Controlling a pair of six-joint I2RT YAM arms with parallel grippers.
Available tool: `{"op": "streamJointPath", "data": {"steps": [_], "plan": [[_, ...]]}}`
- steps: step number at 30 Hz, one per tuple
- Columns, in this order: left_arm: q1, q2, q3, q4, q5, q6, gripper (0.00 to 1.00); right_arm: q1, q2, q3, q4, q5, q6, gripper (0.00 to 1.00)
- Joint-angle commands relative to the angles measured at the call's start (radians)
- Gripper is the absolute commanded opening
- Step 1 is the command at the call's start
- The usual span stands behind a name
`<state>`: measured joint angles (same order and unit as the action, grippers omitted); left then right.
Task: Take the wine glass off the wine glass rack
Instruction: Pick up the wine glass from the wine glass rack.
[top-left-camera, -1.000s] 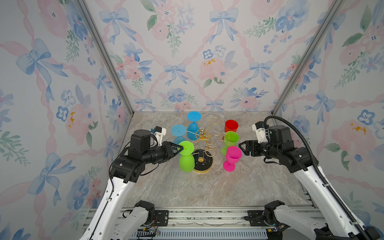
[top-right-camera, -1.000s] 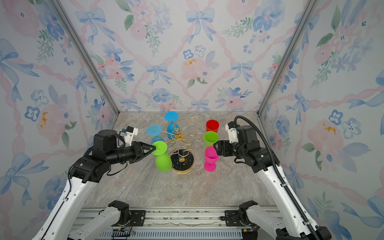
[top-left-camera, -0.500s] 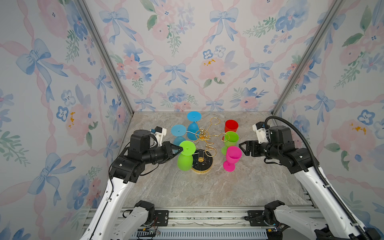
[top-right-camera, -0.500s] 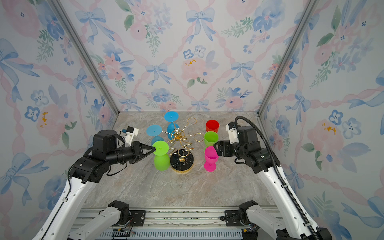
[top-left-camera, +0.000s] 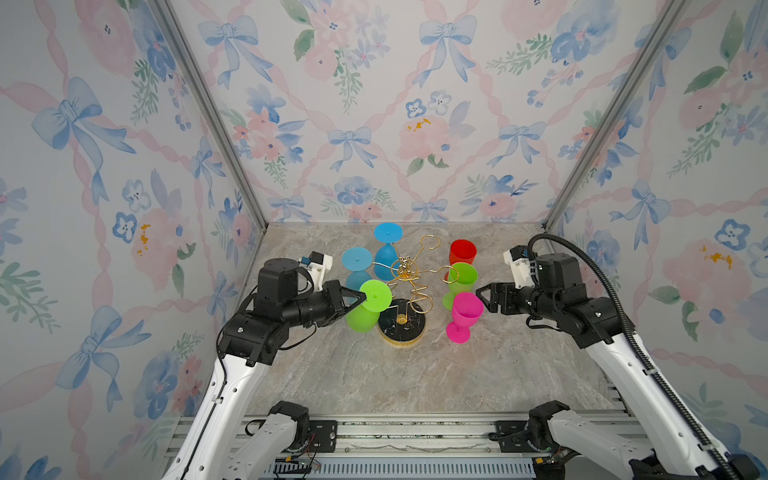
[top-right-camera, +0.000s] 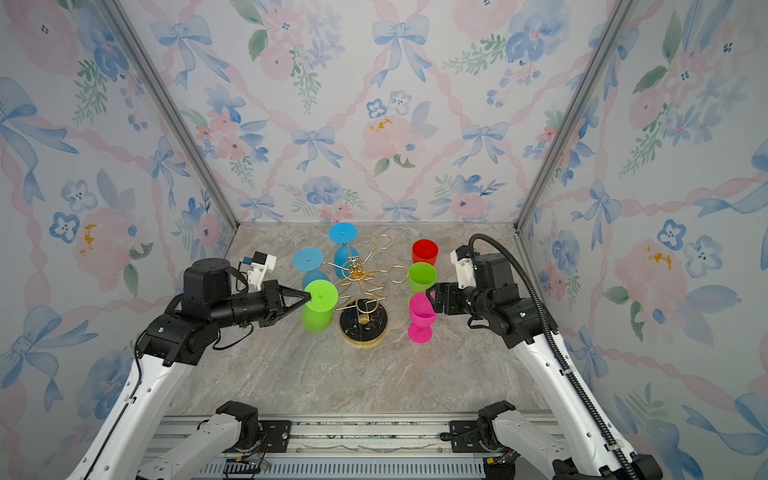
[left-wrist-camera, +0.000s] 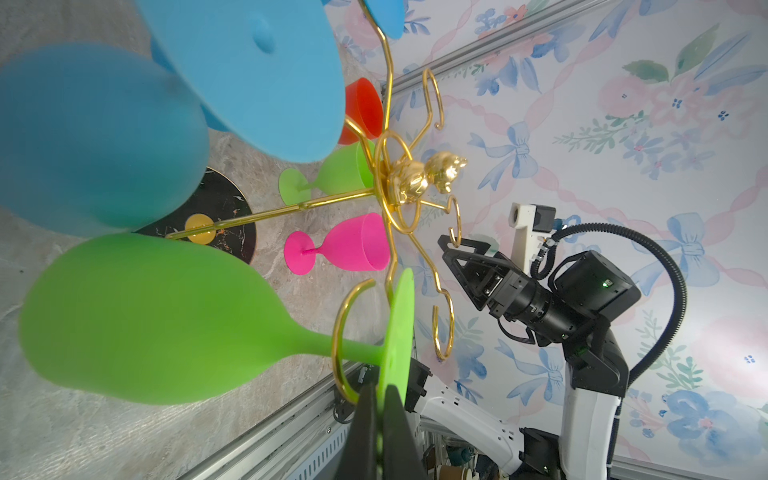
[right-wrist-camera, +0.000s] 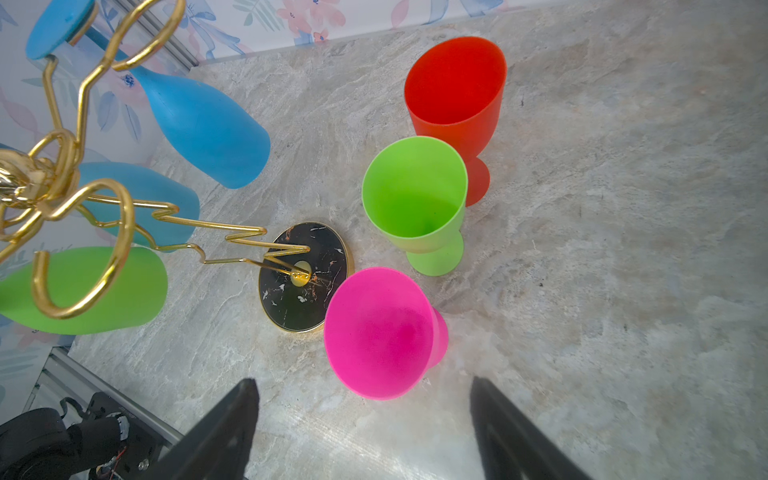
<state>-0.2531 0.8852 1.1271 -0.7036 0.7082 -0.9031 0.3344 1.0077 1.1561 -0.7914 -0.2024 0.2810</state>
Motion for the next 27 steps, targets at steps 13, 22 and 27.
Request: {"op": "streamJointPath", "data": {"steps": [13, 22, 27], "plan": [[0.013, 0.032, -0.006, 0.062, 0.087, -0.114, 0.0, -0.008, -0.014, -0.04, 0.039, -0.019, 0.027, 0.82], [0.021, 0.046, -0.015, 0.133, 0.129, -0.189, 0.0, -0.009, -0.032, -0.047, 0.032, -0.016, 0.03, 0.83], [0.025, 0.059, -0.013, 0.144, 0.135, -0.195, 0.0, -0.009, -0.038, -0.051, 0.031, -0.015, 0.03, 0.83]]}}
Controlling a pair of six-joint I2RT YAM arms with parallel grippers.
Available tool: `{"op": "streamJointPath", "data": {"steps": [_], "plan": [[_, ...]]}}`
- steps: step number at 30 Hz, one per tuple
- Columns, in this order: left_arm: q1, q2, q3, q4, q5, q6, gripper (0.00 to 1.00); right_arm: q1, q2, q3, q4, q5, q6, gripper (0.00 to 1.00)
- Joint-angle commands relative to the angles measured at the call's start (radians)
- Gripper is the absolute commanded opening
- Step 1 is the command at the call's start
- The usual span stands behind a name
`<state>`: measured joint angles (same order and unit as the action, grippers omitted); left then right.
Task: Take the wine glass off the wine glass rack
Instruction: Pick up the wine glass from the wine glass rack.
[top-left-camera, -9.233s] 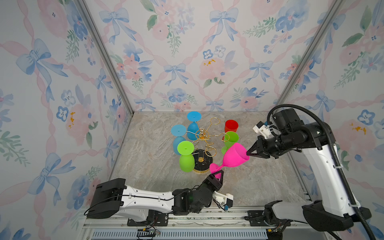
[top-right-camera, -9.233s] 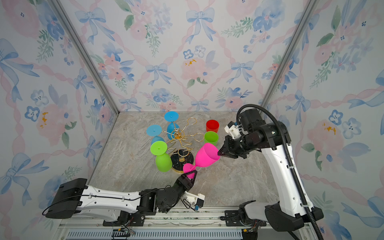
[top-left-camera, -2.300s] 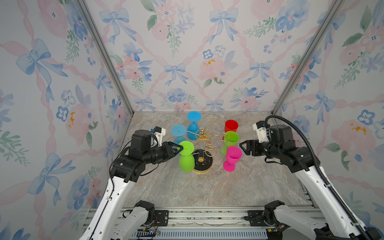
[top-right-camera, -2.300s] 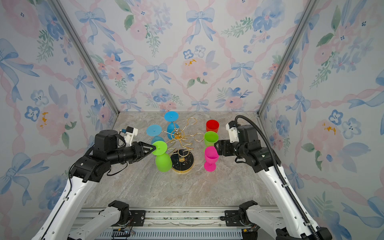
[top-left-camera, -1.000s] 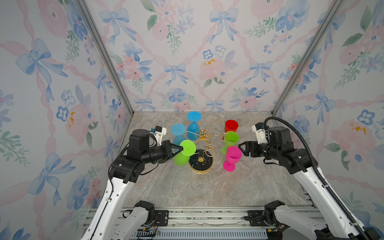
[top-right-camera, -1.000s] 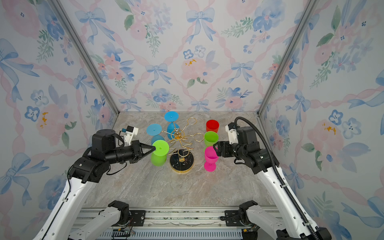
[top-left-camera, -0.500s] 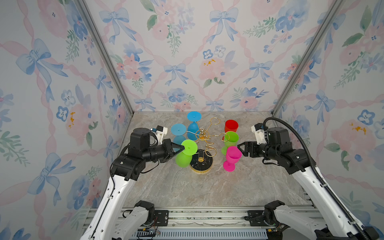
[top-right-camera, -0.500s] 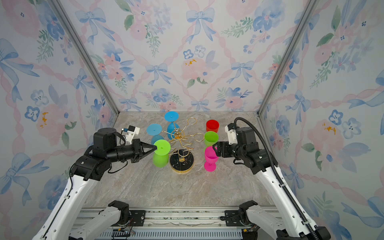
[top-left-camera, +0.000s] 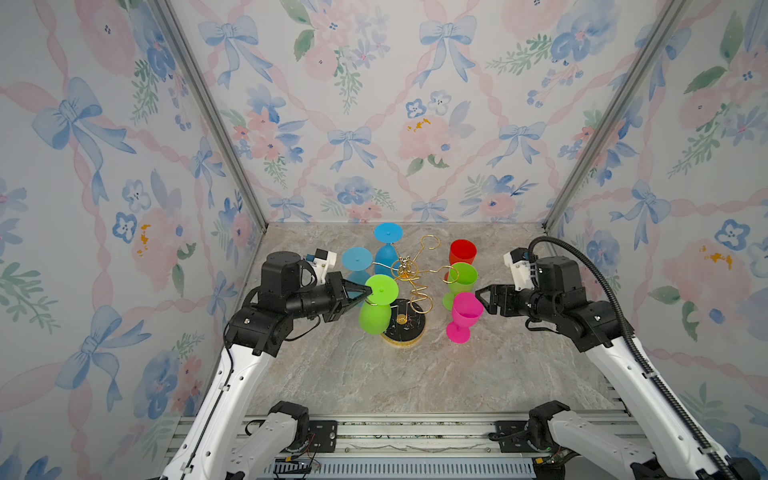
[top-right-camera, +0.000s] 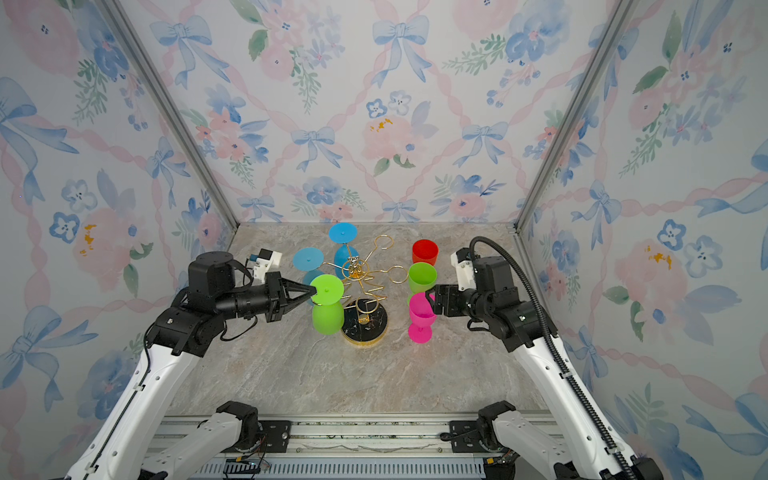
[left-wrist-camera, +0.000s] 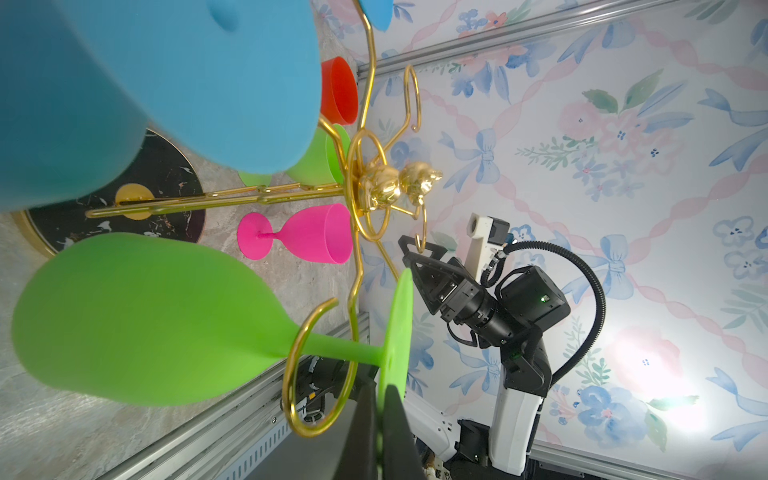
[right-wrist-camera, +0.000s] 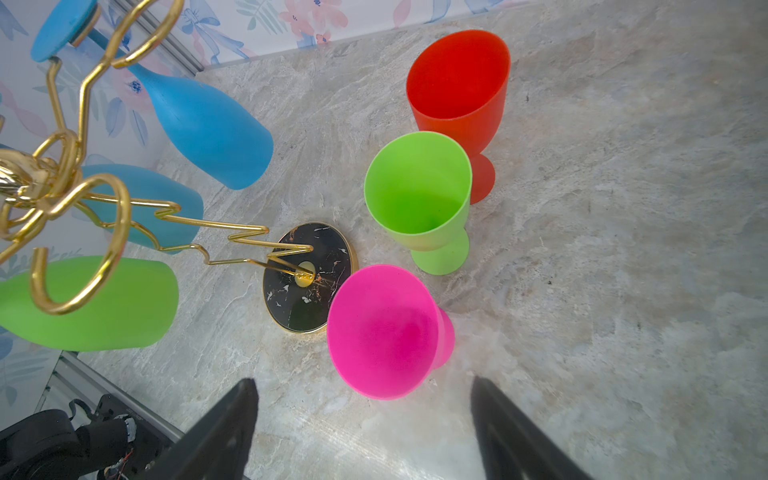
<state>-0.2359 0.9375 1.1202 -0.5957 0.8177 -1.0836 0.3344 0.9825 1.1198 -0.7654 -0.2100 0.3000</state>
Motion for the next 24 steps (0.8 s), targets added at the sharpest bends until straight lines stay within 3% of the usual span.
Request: {"op": "streamJointPath", "data": {"steps": [1, 24], "plan": [[0.007, 0.009, -0.005, 0.037, 0.026, -0.016, 0.0, -0.009, -0.014, -0.015, 0.005, -0.008, 0.012, 0.83], [0.008, 0.059, 0.04, 0.045, -0.041, -0.036, 0.0, -0.012, -0.045, -0.046, 0.018, -0.014, 0.016, 0.83]]}}
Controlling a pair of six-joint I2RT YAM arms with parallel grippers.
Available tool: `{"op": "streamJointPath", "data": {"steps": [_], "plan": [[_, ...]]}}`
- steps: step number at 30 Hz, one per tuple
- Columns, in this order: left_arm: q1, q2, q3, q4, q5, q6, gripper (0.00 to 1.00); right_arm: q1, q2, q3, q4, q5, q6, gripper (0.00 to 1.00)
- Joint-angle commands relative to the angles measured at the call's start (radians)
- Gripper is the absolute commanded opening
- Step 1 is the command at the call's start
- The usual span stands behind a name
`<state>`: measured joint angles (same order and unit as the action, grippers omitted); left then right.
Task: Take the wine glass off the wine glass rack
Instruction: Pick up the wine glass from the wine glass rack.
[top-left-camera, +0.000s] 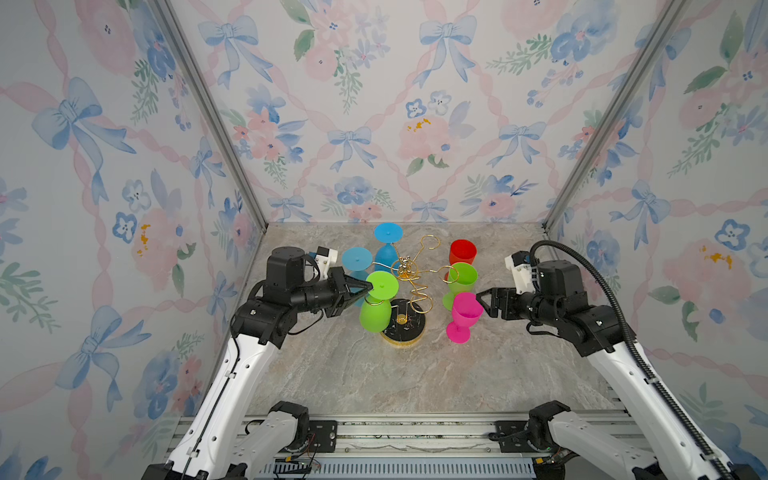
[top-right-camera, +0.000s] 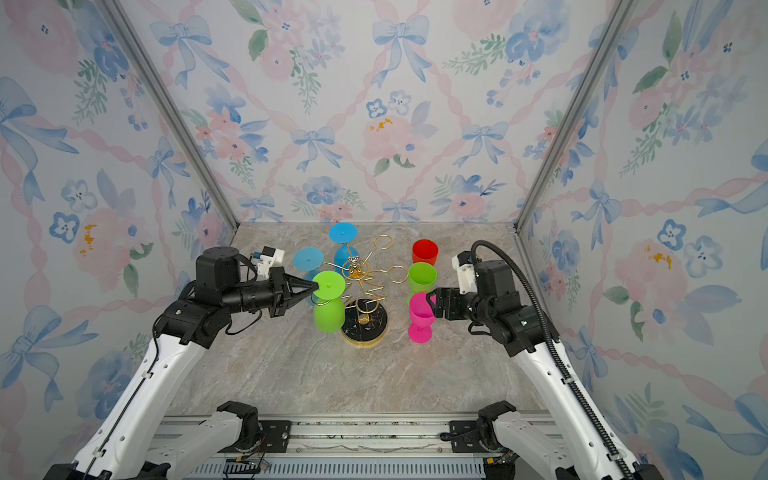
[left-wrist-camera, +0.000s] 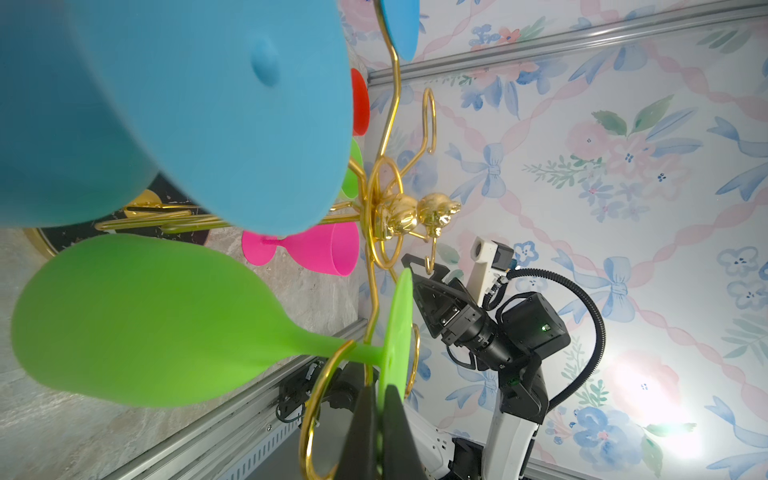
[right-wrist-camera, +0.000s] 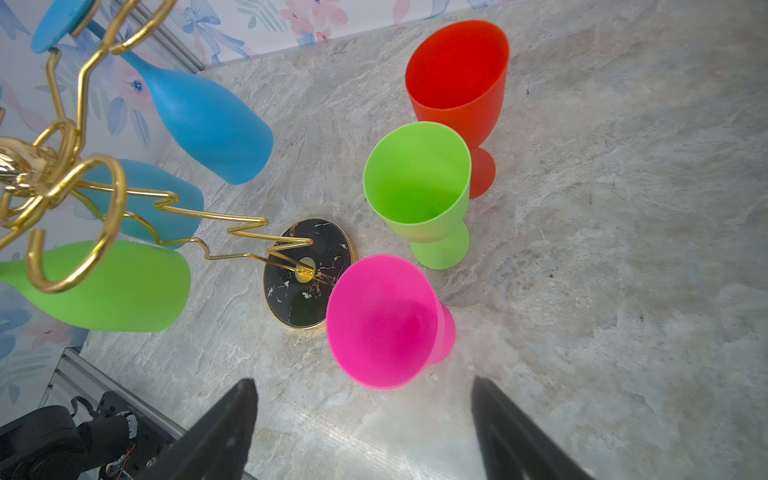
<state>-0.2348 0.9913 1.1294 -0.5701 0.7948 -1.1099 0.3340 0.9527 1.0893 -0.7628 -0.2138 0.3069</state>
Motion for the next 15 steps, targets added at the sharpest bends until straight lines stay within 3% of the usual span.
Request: {"op": "streamJointPath", "data": {"steps": [1, 15], "plan": [[0.006, 0.007, 0.033, 0.019, -0.02, -0.011, 0.0, -0.012, -0.016, -0.018, 0.018, -0.011, 0.01, 0.83], [0.021, -0.004, 0.018, 0.054, -0.07, -0.044, 0.0, -0.023, -0.017, -0.035, 0.029, -0.025, 0.008, 0.83]]}}
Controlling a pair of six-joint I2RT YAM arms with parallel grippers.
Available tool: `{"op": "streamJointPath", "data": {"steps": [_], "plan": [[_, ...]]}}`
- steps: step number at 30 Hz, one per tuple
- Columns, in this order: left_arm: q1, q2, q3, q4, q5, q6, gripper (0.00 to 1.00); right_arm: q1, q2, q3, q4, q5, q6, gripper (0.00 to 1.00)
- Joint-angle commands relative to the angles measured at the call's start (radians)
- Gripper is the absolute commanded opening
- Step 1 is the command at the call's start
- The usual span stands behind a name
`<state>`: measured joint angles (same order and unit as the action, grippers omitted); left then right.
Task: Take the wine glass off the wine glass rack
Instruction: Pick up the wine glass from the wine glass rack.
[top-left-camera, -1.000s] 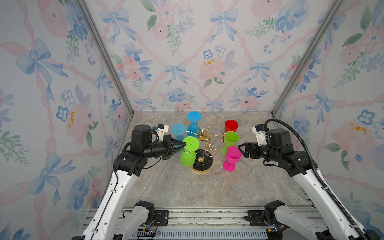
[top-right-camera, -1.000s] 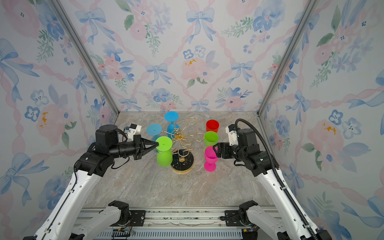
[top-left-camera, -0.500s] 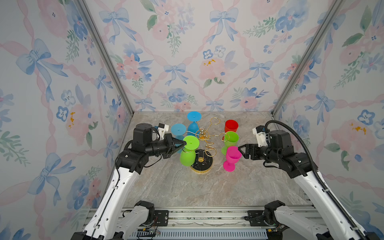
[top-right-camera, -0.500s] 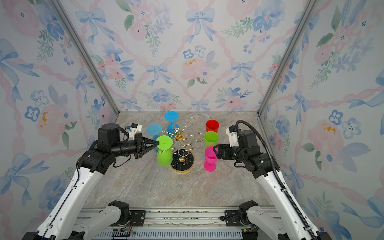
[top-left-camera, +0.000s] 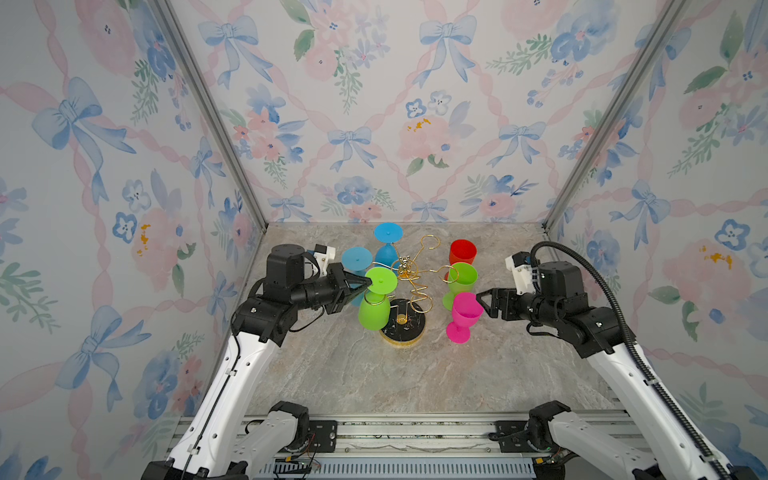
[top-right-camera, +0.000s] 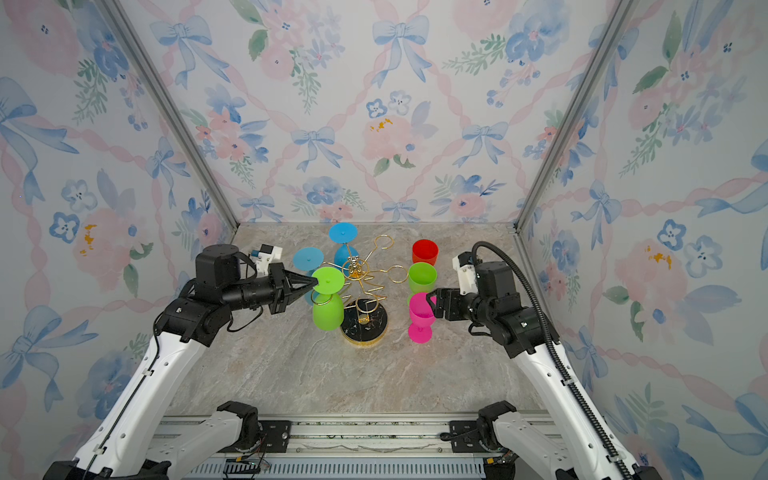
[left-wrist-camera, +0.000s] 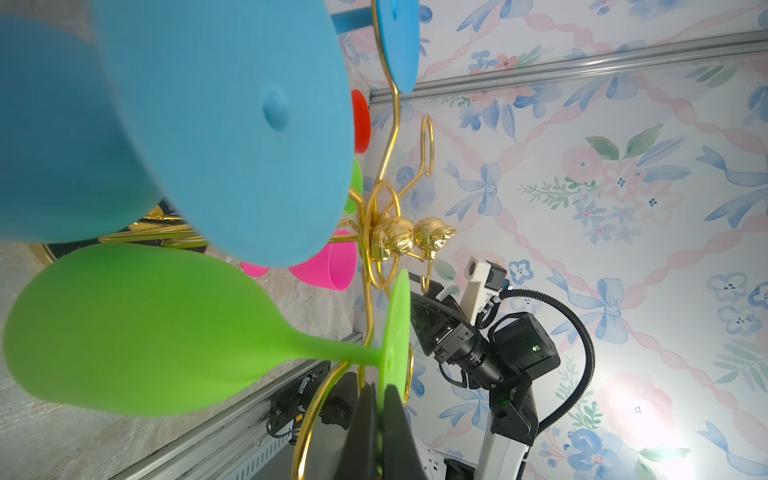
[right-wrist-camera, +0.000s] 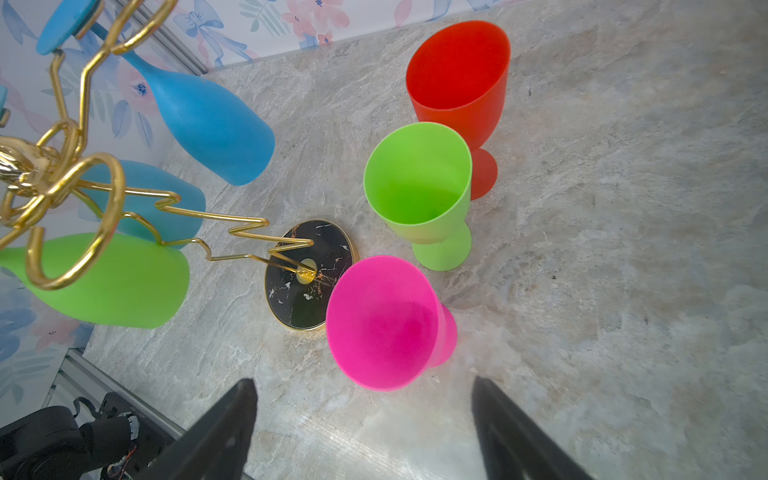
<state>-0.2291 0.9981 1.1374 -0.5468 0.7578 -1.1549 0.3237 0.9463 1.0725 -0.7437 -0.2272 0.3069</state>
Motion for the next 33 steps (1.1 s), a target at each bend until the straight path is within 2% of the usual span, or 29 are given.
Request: {"op": "streamJointPath", "data": {"steps": [1, 12, 33], "plan": [[0.017, -0.015, 0.005, 0.03, -0.045, -0.002, 0.0, -0.014, -0.011, -0.019, 0.01, -0.015, 0.009, 0.83], [0.043, -0.054, -0.015, 0.029, -0.064, -0.017, 0.0, -0.022, -0.026, -0.032, 0.005, -0.018, 0.009, 0.83], [0.169, -0.212, -0.137, 0.028, 0.078, -0.046, 0.0, -0.033, -0.029, -0.039, 0.007, -0.027, 0.012, 0.84]]}}
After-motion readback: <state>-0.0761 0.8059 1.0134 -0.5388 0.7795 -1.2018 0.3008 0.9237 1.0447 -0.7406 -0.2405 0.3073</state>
